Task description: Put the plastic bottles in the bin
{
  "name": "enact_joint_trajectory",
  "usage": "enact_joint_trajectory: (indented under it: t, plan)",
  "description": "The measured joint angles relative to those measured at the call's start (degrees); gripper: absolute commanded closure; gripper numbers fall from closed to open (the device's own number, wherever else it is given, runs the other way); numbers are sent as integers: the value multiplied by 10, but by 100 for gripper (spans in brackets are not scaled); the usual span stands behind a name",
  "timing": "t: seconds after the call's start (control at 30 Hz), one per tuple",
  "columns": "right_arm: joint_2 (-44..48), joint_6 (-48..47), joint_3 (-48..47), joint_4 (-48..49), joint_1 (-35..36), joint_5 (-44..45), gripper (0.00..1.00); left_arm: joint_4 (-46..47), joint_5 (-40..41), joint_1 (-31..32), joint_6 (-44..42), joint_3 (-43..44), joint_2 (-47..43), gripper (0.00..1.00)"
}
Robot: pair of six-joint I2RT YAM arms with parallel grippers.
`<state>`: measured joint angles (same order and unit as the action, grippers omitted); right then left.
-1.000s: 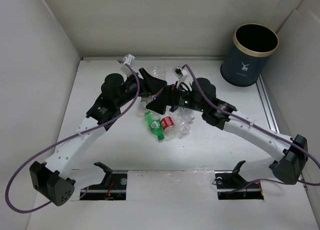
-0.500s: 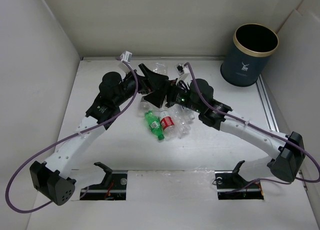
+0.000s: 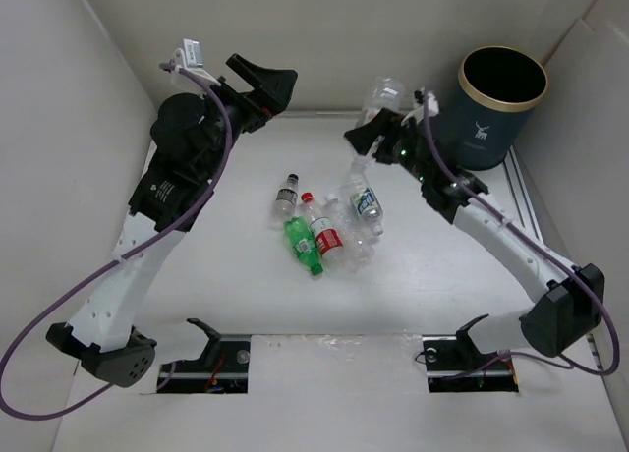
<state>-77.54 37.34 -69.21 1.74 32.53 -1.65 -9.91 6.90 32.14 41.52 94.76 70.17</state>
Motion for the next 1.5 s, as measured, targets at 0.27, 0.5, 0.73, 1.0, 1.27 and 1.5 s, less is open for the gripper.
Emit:
enact_joint_trajectory:
  t: [0.27, 0.5, 0.73, 1.0, 1.27, 1.5]
  plan:
    - [-134, 0, -236, -53, -231, -27, 100, -11, 18, 0, -26, -143, -26, 0]
    - [-261, 0, -405, -78, -322, -1, 100, -24, 3, 0, -75, -198, -12, 0]
    - [-396, 0, -575, -125, -347, 152, 100, -30, -15, 0, -105, -183, 36, 0]
    - [-502, -8, -699, -185, -365, 259, 100, -41, -19, 0, -107, -187, 46, 0]
    - [-514, -16, -701, -208, -383, 326, 35, -43, -19, 0, -107, -189, 46, 0]
    - [-515, -27, -716, -222, -409, 334, 0, -62, -12, 0, -106, -189, 52, 0]
